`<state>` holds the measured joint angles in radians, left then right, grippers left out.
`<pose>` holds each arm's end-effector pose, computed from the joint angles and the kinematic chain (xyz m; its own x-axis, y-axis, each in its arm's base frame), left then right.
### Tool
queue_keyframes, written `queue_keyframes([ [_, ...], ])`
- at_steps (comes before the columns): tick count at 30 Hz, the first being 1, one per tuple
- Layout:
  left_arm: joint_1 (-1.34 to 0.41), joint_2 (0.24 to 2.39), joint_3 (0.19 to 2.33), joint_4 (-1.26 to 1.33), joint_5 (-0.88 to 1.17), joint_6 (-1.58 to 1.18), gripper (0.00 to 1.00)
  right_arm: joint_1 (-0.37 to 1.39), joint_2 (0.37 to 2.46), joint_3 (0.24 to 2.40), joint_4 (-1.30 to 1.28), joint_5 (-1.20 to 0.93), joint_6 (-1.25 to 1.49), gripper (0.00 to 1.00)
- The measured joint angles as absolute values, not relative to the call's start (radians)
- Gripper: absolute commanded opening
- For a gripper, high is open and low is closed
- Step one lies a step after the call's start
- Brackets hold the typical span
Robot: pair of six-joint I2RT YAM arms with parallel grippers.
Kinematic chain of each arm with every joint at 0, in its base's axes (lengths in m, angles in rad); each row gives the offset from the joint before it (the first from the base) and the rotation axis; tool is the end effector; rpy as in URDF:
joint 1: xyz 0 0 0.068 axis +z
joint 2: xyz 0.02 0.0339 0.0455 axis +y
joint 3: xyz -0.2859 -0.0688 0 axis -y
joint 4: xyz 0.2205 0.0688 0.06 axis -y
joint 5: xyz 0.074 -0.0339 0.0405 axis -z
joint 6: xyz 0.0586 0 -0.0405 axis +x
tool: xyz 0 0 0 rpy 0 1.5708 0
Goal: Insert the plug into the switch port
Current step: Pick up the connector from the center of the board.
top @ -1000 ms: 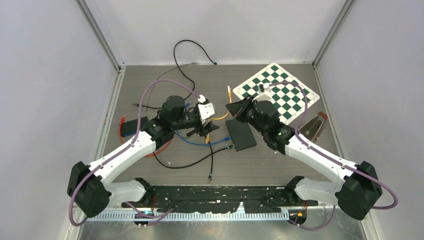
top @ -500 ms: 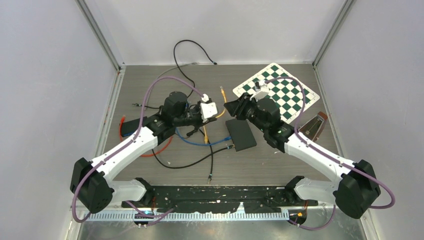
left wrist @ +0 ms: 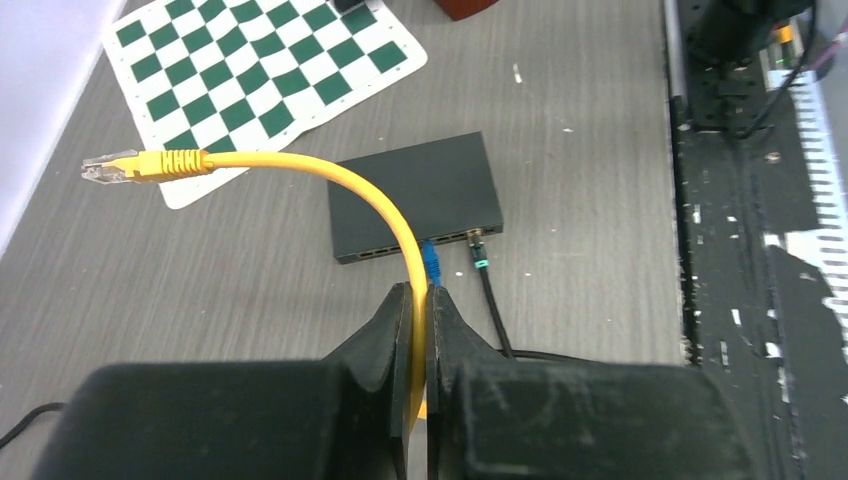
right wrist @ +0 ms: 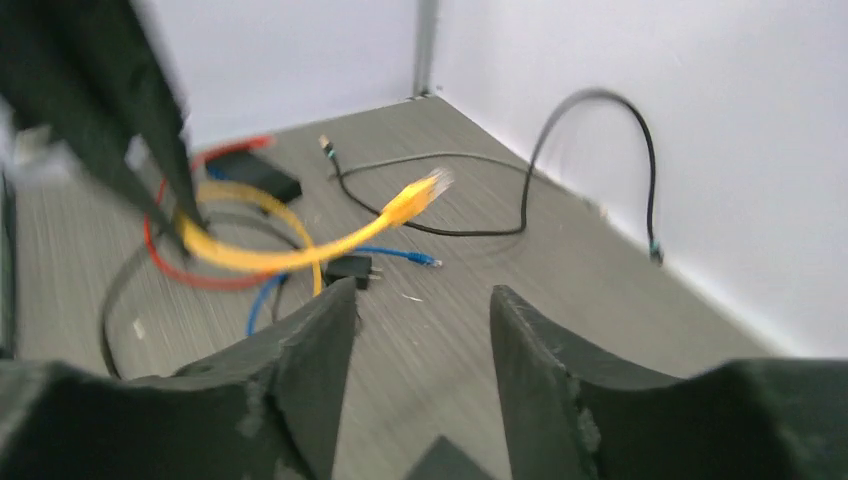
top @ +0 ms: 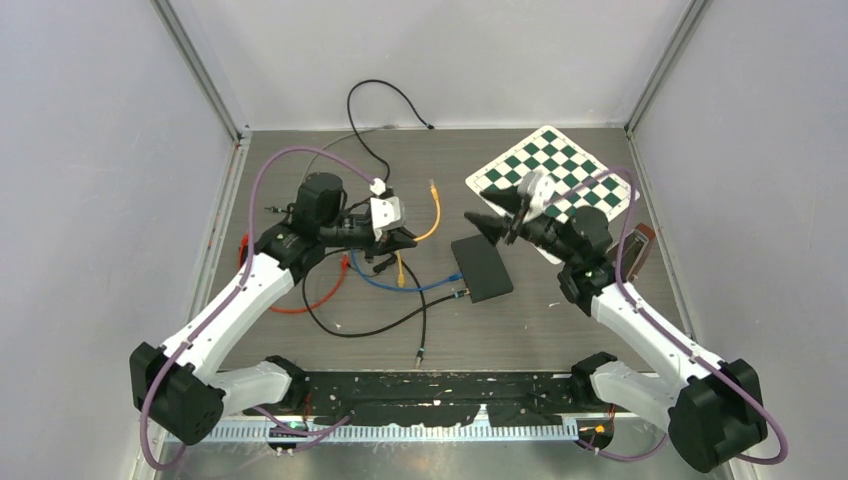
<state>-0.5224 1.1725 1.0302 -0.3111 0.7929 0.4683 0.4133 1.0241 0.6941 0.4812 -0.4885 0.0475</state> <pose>0.1866 -0.1556 0.3547 0.0698 0.3253 -0.9430 0.9790 0.1589 0.1273 0.1938 0.1150 0.3620 0.1008 0.0900 -0.9908 -0.7852 0.6188 -0.0237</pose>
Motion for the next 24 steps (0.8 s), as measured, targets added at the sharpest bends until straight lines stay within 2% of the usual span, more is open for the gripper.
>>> queue_keyframes([
  [4, -0.481, 1.147, 1.061, -0.411, 0.906, 0.493, 0.0, 0.408, 1.013, 0.543, 0.631, -0.75, -0.285, 0.6],
  [9, -0.468, 1.147, 1.171, -0.61, 1.009, 0.6, 0.0, 0.388, 1.097, 0.549, 0.657, -0.944, -0.576, 0.57],
  [17, -0.469, 1.164, 1.266, -0.855, 1.078, 0.739, 0.0, 0.384, 1.245, 0.57, 0.888, -1.037, -0.707, 0.57],
  [24, -0.469, 1.192, 1.276, -0.941, 1.084, 0.782, 0.0, 0.385, 1.292, 0.578, 1.029, -1.076, -0.722, 0.57],
])
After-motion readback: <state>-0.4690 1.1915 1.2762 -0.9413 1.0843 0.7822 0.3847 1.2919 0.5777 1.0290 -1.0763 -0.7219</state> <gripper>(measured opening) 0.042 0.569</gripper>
